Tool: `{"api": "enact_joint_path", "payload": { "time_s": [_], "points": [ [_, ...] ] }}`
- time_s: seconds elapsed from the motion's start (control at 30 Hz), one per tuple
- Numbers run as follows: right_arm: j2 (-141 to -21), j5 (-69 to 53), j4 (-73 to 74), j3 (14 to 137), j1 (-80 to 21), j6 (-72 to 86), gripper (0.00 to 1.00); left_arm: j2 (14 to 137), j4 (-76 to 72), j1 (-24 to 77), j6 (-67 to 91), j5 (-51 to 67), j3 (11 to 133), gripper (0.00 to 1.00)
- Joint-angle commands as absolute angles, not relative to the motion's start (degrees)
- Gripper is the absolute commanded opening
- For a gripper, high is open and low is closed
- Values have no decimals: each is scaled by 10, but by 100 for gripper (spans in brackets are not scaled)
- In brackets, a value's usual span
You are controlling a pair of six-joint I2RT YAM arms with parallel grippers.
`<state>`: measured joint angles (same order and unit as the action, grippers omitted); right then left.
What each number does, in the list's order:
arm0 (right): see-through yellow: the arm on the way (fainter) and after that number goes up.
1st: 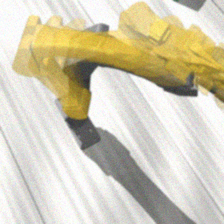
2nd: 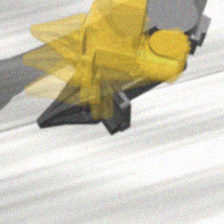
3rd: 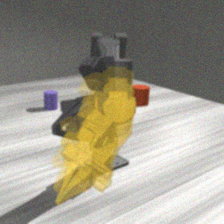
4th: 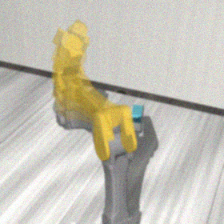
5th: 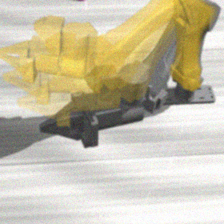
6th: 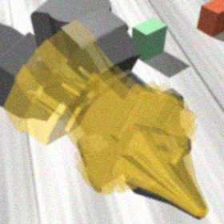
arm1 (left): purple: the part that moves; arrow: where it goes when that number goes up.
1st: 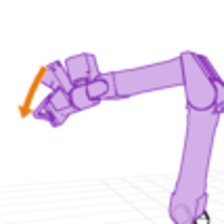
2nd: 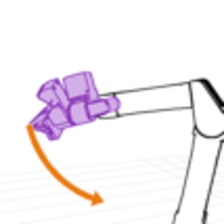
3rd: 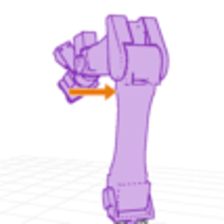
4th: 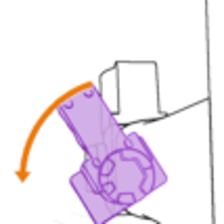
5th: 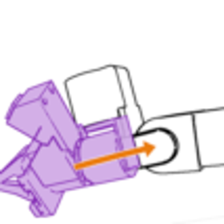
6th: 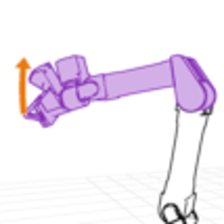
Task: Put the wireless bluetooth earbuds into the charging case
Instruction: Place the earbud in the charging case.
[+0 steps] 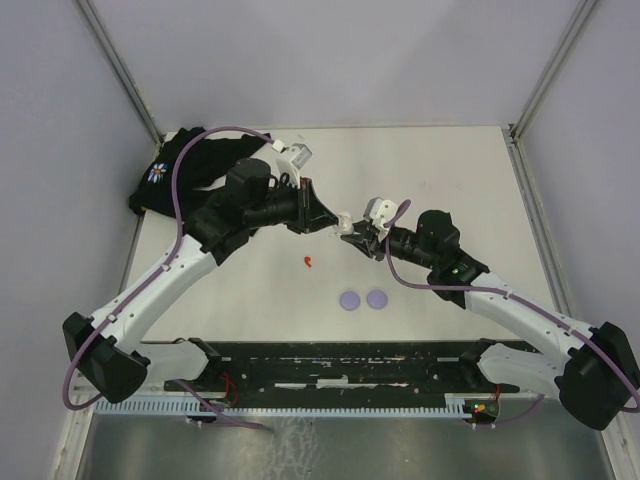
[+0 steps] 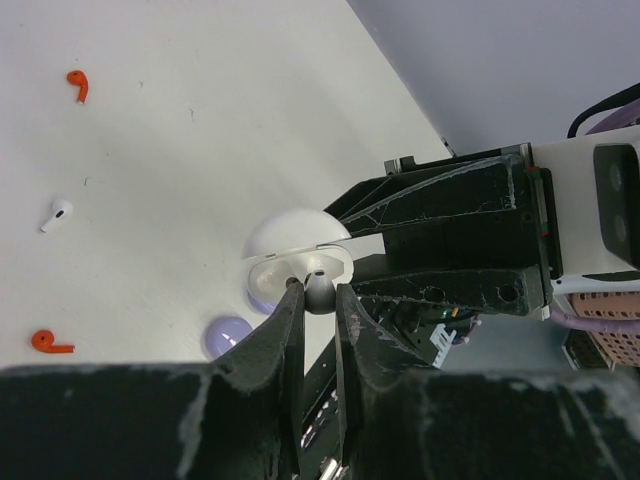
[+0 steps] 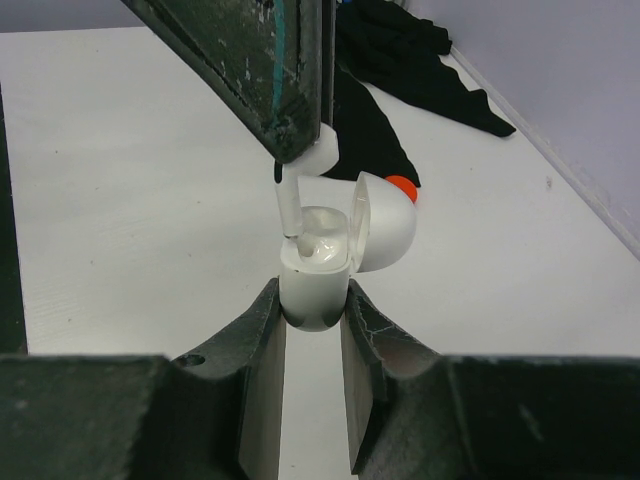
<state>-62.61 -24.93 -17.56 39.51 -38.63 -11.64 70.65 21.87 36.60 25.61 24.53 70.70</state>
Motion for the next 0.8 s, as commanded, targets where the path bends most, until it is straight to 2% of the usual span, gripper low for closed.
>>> {"api": "enact_joint_path", "payload": {
  "time_s": [0.0,0.77],
  "points": [
    [-612,-253,-209,403,-387,-112,2,709,186,373,237,246,704,9],
    [-610,-256,-203,410,-388,-114,2,717,223,387,194,202,708,9]
  ]
}}
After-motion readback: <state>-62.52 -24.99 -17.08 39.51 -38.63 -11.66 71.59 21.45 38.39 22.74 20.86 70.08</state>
